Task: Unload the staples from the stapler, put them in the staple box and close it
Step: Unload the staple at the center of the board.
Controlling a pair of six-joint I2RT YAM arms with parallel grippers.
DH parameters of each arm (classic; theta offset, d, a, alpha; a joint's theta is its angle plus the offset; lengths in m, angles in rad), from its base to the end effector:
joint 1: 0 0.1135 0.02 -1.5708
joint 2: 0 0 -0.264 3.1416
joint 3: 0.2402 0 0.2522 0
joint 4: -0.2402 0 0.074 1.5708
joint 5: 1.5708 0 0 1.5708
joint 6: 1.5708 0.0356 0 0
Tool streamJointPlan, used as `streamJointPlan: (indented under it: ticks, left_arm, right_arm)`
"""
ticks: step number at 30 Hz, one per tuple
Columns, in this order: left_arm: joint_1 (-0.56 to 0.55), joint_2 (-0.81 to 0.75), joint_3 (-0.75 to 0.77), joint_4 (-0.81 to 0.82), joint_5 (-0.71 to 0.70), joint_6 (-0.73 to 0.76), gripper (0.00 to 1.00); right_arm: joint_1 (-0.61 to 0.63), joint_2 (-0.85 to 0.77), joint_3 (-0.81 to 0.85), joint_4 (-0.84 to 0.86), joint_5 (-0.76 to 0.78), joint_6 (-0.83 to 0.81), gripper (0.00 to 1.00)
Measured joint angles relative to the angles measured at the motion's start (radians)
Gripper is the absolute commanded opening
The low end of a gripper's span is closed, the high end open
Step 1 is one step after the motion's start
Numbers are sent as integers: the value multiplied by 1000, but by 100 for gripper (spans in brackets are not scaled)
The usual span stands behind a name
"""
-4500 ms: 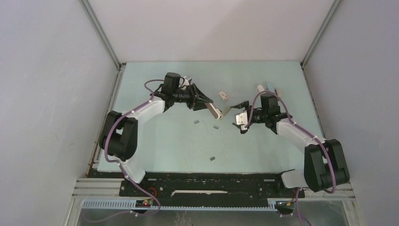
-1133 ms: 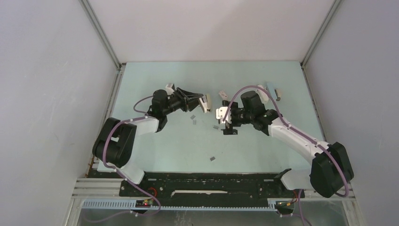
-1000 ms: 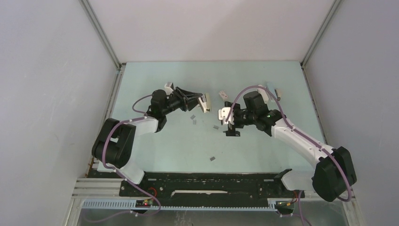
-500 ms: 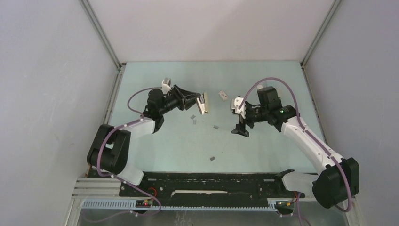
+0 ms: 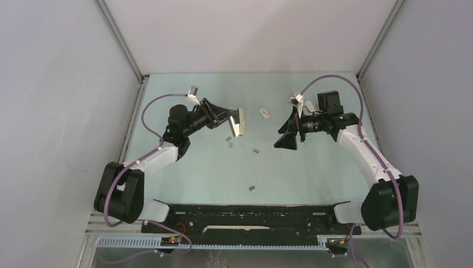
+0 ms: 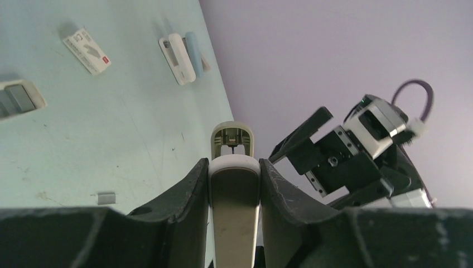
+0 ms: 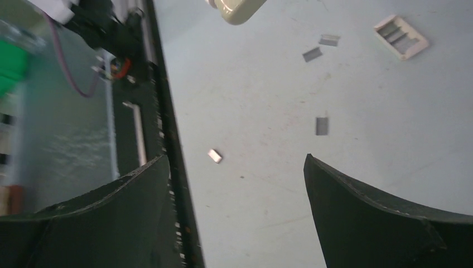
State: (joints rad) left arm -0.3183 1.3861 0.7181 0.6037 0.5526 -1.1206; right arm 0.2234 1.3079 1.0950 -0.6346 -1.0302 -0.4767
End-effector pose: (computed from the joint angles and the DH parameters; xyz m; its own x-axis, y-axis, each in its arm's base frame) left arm 0.2839 -0.1132 0.2617 -0.7143 -0.5715 -0.4039 0.2775 0.2985 -0.9132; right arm 0.2513 0.0884 0.3061 -0.3433 -0.3201 -0.8830 -0.9284 0.2580 0.2674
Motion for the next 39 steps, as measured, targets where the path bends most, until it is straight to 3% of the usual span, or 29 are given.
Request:
streamJointPlan:
  ticks: [8, 15, 22, 30, 39]
  left_arm:
    - [-11, -22, -3, 39, -17, 60, 0]
    - [-37, -18, -4, 114, -27, 66, 0]
    - [-72, 21, -4, 183, -26, 53, 0]
    - [-102, 50, -3, 294, -26, -4, 0]
    - [-102, 78, -2, 422, -26, -77, 0]
  right_arm:
    - [-23, 90, 2, 170, -188, 360, 100]
    - [19, 163, 27, 349, -224, 621, 100]
    - [116, 224, 123, 386, -185, 701, 100]
    - [139, 309, 178, 425, -149, 795, 98]
    - [187, 326, 182, 546, -185, 931, 82]
